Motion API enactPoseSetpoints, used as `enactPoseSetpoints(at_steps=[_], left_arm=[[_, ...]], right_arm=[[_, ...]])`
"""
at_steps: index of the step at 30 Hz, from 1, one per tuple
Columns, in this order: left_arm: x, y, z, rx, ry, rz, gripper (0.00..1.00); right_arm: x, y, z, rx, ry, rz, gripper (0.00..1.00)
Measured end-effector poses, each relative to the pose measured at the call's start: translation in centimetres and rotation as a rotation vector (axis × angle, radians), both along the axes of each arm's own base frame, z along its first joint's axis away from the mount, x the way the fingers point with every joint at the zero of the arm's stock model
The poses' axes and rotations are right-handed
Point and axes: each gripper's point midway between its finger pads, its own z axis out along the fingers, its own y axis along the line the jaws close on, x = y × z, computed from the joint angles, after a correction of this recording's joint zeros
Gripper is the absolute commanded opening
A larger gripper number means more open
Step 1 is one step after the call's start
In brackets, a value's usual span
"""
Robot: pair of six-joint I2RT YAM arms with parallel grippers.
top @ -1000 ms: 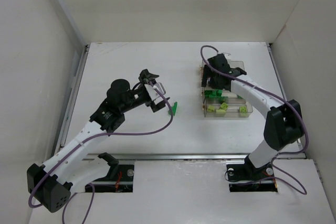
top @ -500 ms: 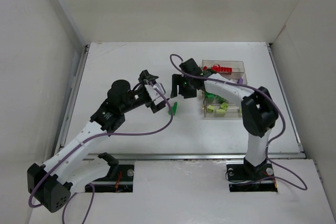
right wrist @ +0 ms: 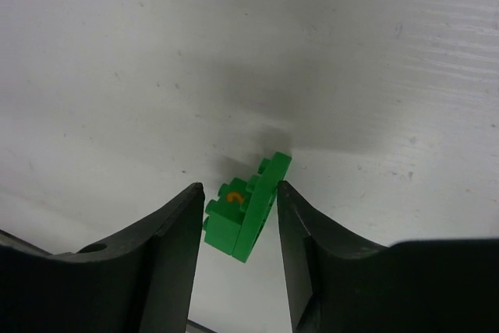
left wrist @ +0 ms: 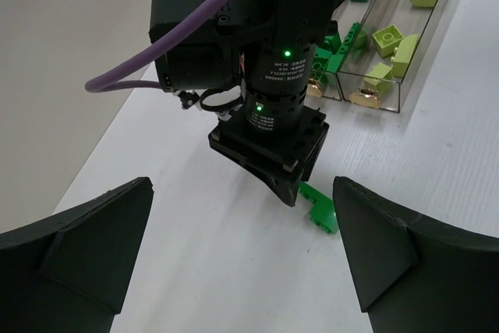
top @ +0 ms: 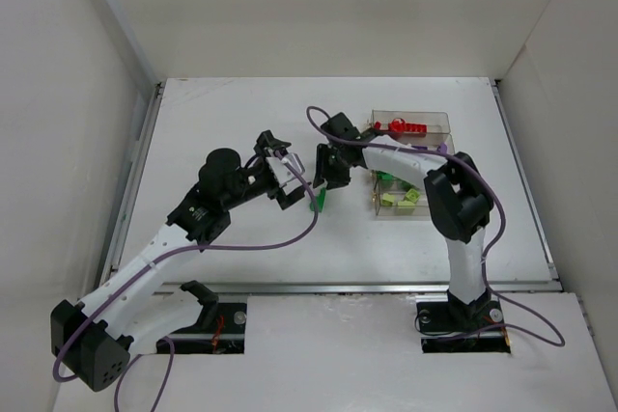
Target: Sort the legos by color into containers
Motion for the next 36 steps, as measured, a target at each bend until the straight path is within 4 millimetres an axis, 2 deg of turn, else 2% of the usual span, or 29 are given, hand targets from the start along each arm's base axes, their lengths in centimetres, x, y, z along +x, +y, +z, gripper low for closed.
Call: enactPoseSetpoints(at_steps=[2, 5, 7, 10, 11, 12, 17, 20, 22, 24, 30, 33, 36], left_arm=[[0.0, 0.0, -0.3, 0.003, 0.005, 0.0, 1.0], [-0.1, 0.1, -0.6, 0.007, 0.011, 0.001, 1.0], [-0.1, 0.1, -0.6, 0.007, 0.011, 0.001, 1.0], [-0.1, 0.1, -0.6, 0.006, 0.01, 0.001, 1.0], [-0.1, 0.1, -0.5, 0.005, 0.009, 0.001, 1.0], [-0.1, 0.1, -0.5, 0.004, 0.007, 0.002, 1.0], [-0.5, 0.1, -0.5, 0.011, 0.006, -0.016, 1.0], [-1.1, -0.1, -1.3, 0.043, 0.009, -0.058, 1.0], [-1.5, -0.1, -2.1, 0.072, 0.013, -0.084, 1.0], [-1.8, -0.1, -3.2, 0.105, 0.019, -0.104, 1.0], [-1.6, 0.0, -5.7, 0.21, 0.007, -0.147, 1.0], [-1.2, 0.1, -6.2, 0.236, -0.003, -0.146, 1.0], [-0.7, 0.3, -6.3, 0.248, -0.014, -0.125, 1.0]], right_arm=[[-0.2, 0.4, -0.4, -0.001, 0.009, 0.01, 0.48], [-0.5, 0.7, -2.2, -0.019, 0.041, 0.02, 0.47], [-0.7, 1.0, -2.8, -0.014, 0.062, 0.028, 0.41], [-0.6, 1.0, -2.8, -0.019, 0.057, 0.026, 0.21], [-0.6, 1.0, -2.8, -0.019, 0.057, 0.025, 0.08], [-0.6, 1.0, -2.8, -0.019, 0.056, 0.025, 0.02], [-0.3, 1.1, -2.5, -0.02, 0.043, 0.026, 0.0], [0.3, 1.3, -1.7, -0.017, 0.02, 0.025, 0.0], [0.6, 1.4, -0.3, 0.0, -0.006, 0.013, 0.0], [1.0, 1.6, 2.2, 0.04, -0.044, -0.01, 0.0], [1.5, 3.3, 13.4, 0.269, -0.211, -0.043, 0.0], [1.4, 4.0, 15.9, 0.326, -0.256, -0.034, 0.0], [0.7, 4.8, 16.5, 0.348, -0.263, -0.009, 0.0]])
